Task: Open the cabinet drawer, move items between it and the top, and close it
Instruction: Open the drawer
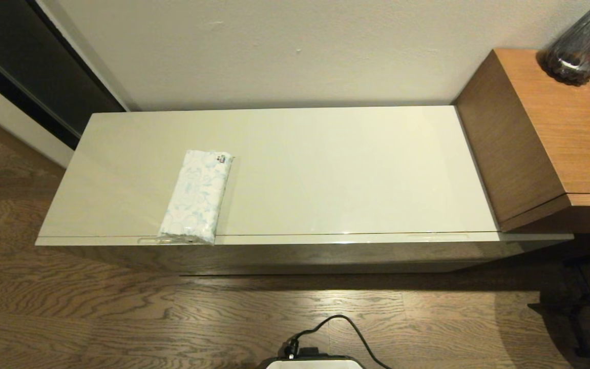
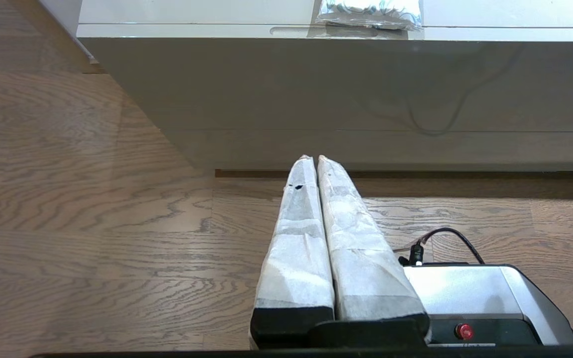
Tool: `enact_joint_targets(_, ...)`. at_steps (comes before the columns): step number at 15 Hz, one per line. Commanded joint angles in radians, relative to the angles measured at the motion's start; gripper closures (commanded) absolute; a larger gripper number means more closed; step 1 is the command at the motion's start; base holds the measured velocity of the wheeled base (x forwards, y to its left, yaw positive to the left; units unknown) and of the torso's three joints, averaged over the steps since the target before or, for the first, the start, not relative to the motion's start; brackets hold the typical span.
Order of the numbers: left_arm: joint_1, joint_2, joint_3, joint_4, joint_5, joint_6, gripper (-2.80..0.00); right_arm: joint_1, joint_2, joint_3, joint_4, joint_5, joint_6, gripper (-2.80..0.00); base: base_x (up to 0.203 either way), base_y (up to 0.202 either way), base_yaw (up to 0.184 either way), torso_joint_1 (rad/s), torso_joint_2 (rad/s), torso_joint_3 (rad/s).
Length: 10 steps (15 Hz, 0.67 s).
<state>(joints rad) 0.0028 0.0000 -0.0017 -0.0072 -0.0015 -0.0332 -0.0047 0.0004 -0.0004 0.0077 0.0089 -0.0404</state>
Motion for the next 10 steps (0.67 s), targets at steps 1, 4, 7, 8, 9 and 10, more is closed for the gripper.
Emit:
enact_joint_targets(1, 0.000, 0.002, 0.000, 0.000, 0.000, -0.001, 0.00, 0.000, 0.001, 0.000, 0.000, 0.000, -0.001, 0.00, 0.000, 0.000, 0.000, 0.000, 0.00, 0.000)
enact_joint_targets(4, 0.000, 0.002, 0.000, 0.000, 0.000, -0.001, 0.00, 0.000, 0.000, 0.000, 0.000, 0.000, -0.001, 0.00, 0.000, 0.000, 0.000, 0.000, 0.00, 0.000)
enact_joint_targets(7, 0.000, 0.002, 0.000, 0.000, 0.000, -0.001, 0.00, 0.000, 0.000, 0.000, 0.000, 0.000, -0.001, 0.00, 0.000, 0.000, 0.000, 0.000, 0.00, 0.000)
enact_joint_targets(8, 0.000, 0.002, 0.000, 0.000, 0.000, -0.001, 0.00, 0.000, 0.000, 0.000, 0.000, 0.000, -0.001, 0.00, 0.000, 0.000, 0.000, 0.000, 0.00, 0.000)
enact_joint_targets(9, 0.000, 0.002, 0.000, 0.000, 0.000, -0.001, 0.00, 0.000, 0.000, 0.000, -0.001, 0.000, -0.001, 0.00, 0.000, 0.000, 0.000, 0.000, 0.00, 0.000)
enact_joint_targets(10, -0.001, 0.002, 0.000, 0.000, 0.000, -0.001, 0.00, 0.000, 0.001, 0.000, -0.001, 0.000, -0.001, 0.00, 0.000, 0.000, 0.000, 0.000, 0.00, 0.000)
